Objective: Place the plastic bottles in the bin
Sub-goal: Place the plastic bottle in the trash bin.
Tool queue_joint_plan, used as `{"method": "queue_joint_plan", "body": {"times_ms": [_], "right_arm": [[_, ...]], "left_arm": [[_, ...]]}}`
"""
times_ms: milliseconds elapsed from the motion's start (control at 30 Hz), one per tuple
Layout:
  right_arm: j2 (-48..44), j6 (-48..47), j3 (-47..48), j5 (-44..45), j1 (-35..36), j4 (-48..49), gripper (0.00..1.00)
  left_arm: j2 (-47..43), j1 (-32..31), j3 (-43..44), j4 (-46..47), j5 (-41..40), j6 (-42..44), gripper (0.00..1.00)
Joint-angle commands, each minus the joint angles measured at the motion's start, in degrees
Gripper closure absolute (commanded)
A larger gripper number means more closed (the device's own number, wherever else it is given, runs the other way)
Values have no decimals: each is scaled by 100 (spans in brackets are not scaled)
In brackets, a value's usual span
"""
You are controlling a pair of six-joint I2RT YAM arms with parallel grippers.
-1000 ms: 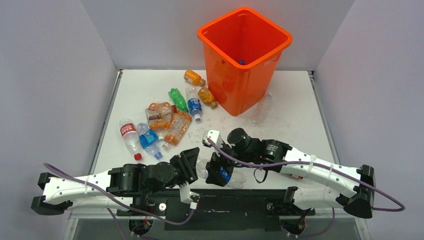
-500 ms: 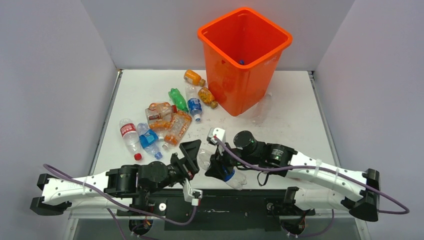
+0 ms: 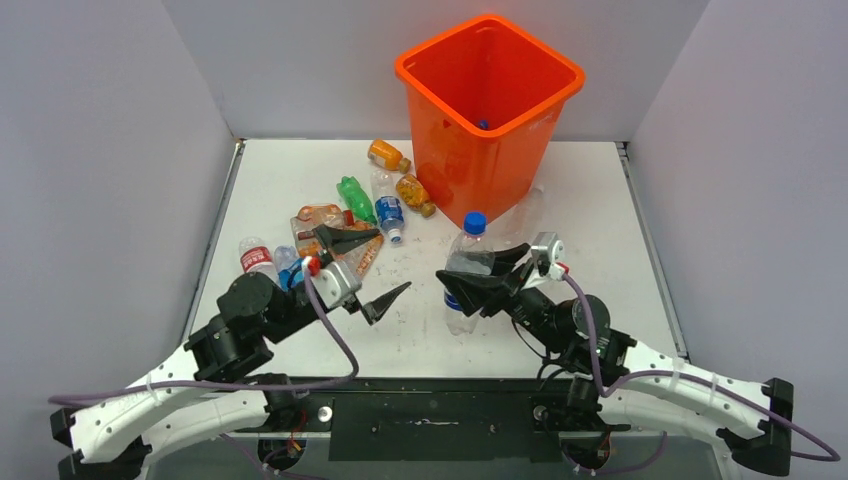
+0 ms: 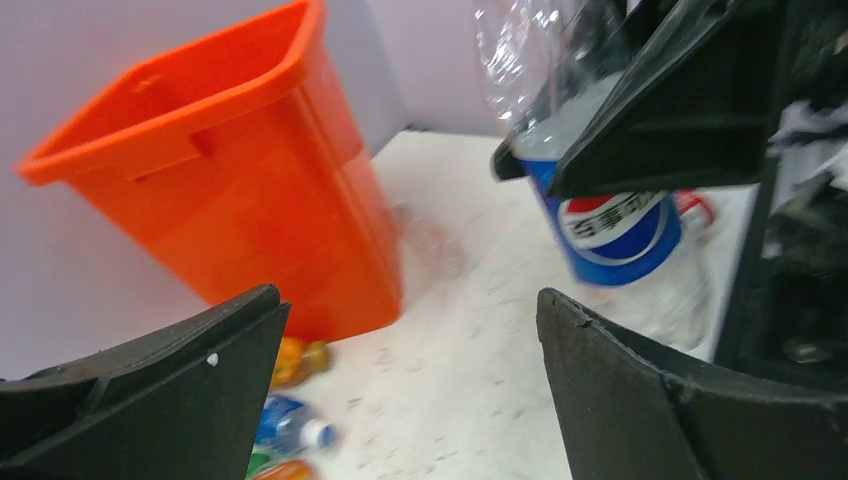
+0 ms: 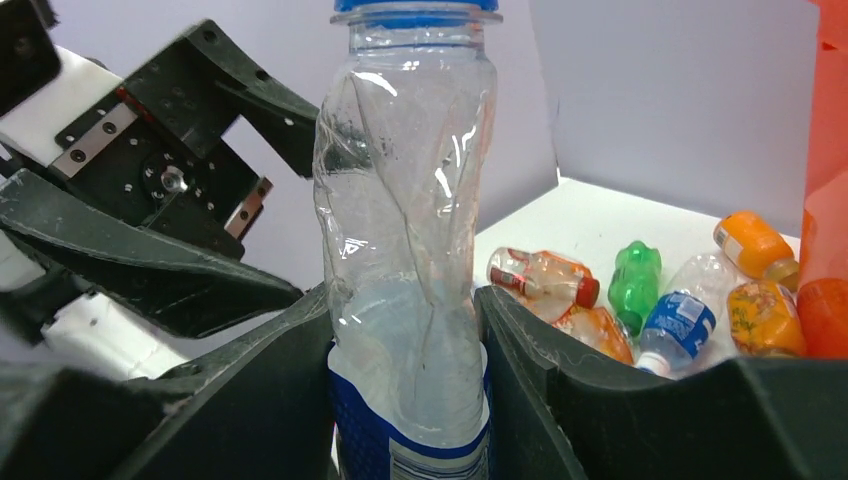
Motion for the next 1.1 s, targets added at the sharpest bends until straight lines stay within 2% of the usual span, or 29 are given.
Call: {"method": "queue_joint_plan", "body": {"times_ms": [0,100,167,367,533,667,767,833,900,933,967,1000,1067], "right_arm": [[477,288,-158,340,-24,2298,57],[751,499,-204,293,-22,3002,57],[893,607,-188,219,-22,3282,57],[1098,704,-187,143,-22,3593,56],[1271,904,-227,12,-24,3808,56],[1429,1031,-200,-85,-13,3885,54],[1544,1105,-151,-165,-13,3891,53],[1610,1122,-125,-197,-13,3869,52],[1650,1128,-77,-228,-13,3781,50],[1652,1130,-37,-266,-17,3691,46],[1645,1102,29,-306,-13,3513,30],[1602,1047,145,-320,-13,3212,19],[1440,948,373,-149,-13,2459,6]], "left_arm": [[464,1495,2,962,4006,-2967,4],[781,1658,-209,2062,4828,-3878,4],[1015,1667,-160,2296,5139,-4231,4],[1275,1663,-473,3205,5548,-4927,4],[1595,1658,-445,3252,5641,-4975,1],[1861,1641,-216,3035,5720,-4894,21],[2023,1623,-22,2547,5698,-4532,31],[2122,1624,68,2264,5608,-4190,44],[2200,1617,125,2077,5569,-3991,62],[2200,1616,111,2006,5523,-3856,69],[2145,1611,67,1955,5454,-3727,75],[2059,1607,-11,1876,5283,-3581,79],[1790,1579,-273,1869,4870,-3225,85]]}}
